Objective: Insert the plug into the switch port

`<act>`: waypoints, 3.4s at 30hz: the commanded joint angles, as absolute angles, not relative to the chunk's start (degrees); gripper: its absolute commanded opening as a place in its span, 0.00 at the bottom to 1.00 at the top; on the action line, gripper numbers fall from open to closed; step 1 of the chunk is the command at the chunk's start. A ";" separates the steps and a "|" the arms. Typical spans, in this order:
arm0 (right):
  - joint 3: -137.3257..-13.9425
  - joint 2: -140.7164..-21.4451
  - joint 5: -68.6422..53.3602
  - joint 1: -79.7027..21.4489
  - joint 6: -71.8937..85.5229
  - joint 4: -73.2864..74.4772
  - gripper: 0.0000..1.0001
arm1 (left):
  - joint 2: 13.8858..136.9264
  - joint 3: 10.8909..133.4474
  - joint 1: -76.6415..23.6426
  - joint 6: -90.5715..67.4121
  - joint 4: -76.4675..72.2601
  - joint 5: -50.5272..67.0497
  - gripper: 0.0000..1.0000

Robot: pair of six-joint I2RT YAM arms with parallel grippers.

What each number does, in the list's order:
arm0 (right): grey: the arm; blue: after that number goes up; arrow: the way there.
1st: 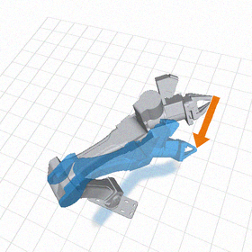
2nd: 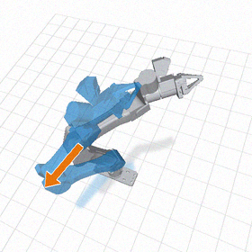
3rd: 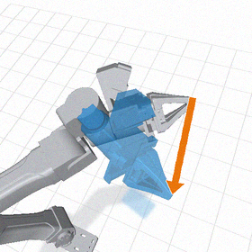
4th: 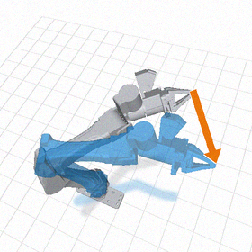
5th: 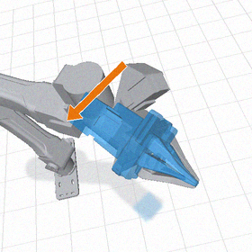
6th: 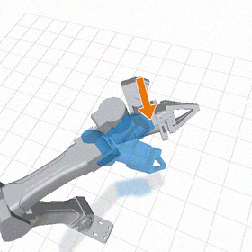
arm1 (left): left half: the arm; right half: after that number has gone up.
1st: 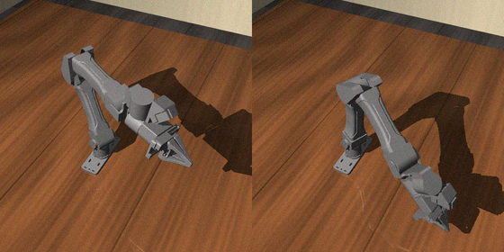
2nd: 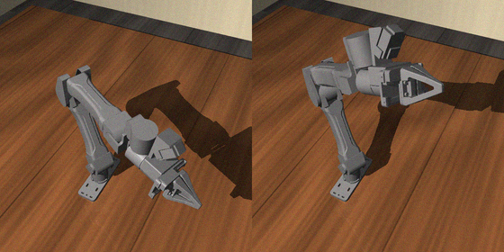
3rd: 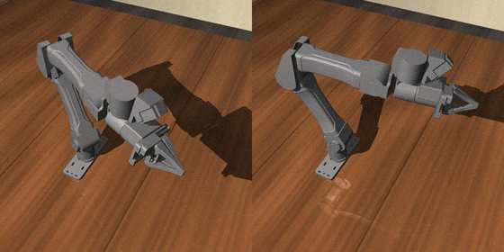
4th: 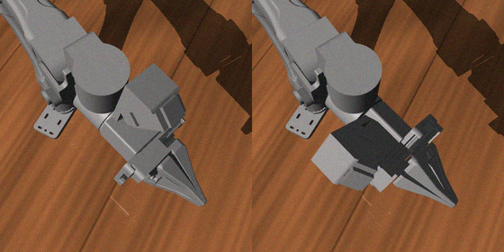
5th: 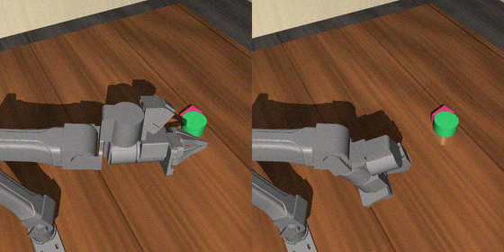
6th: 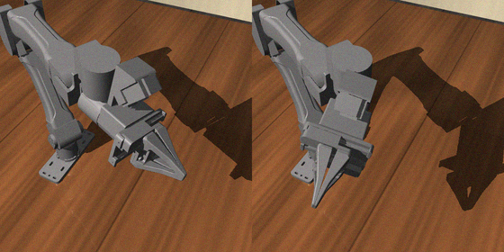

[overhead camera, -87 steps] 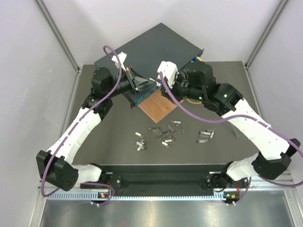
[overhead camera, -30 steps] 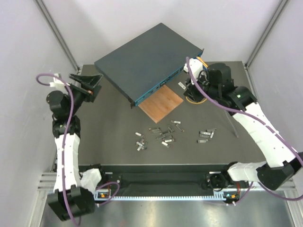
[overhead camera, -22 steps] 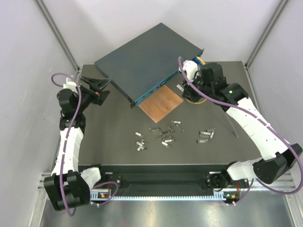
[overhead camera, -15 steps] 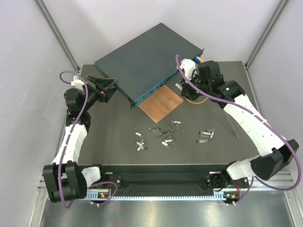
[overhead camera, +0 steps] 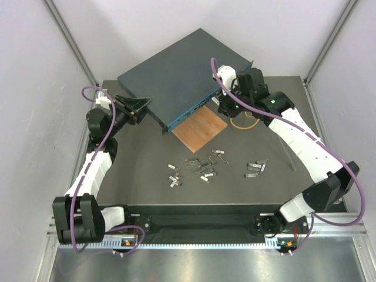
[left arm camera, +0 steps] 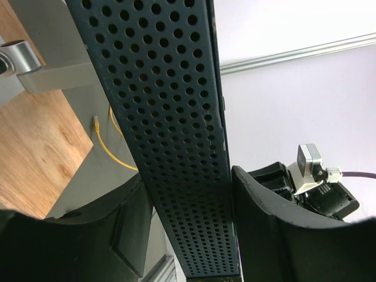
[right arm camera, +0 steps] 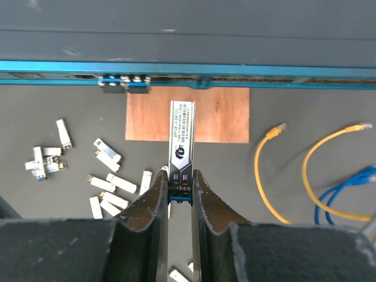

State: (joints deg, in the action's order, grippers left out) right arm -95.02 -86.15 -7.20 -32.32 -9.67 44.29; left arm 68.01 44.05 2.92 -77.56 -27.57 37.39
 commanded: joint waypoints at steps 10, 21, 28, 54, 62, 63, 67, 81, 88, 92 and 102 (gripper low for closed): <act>-99.66 -87.36 -5.19 -34.37 -5.10 47.45 0.00 | 67.94 46.84 0.26 -70.93 -26.10 36.65 0.00; -107.14 -90.44 -2.73 -34.37 -3.78 57.82 0.00 | 67.94 48.34 0.26 -69.35 -24.00 36.56 0.00; -109.95 -92.46 -4.74 -34.45 -5.54 59.06 0.00 | 67.85 49.22 0.18 -68.12 -23.29 36.21 0.00; -115.40 -97.56 -3.43 -35.77 -4.13 56.69 0.00 | 67.85 49.40 0.18 -68.03 -23.03 35.60 0.00; -115.49 -98.09 -3.69 -36.30 -3.87 56.51 0.00 | 67.94 49.31 0.18 -68.03 -23.29 35.51 0.00; -115.49 -98.09 -3.78 -36.30 -3.87 56.43 0.00 | 68.03 49.39 0.18 -68.03 -23.38 35.42 0.00; -115.40 -98.26 -4.04 -36.56 -3.69 56.51 0.00 | 68.11 49.40 0.26 -68.12 -23.47 35.42 0.00; -115.40 -98.00 -3.17 -37.27 -3.60 55.37 0.00 | 68.03 49.04 0.18 -68.20 -23.99 35.42 0.00; -116.80 -98.79 -2.64 -37.27 -3.43 54.41 0.00 | 67.94 48.87 0.18 -68.20 -24.08 35.60 0.00; -117.16 -98.70 -2.29 -37.18 -3.25 53.88 0.00 | 67.76 48.69 0.18 -68.20 -24.08 35.59 0.00; -113.84 -97.56 -4.99 -37.18 -3.78 51.07 0.00 | 67.94 48.52 0.18 -68.20 -24.35 35.68 0.00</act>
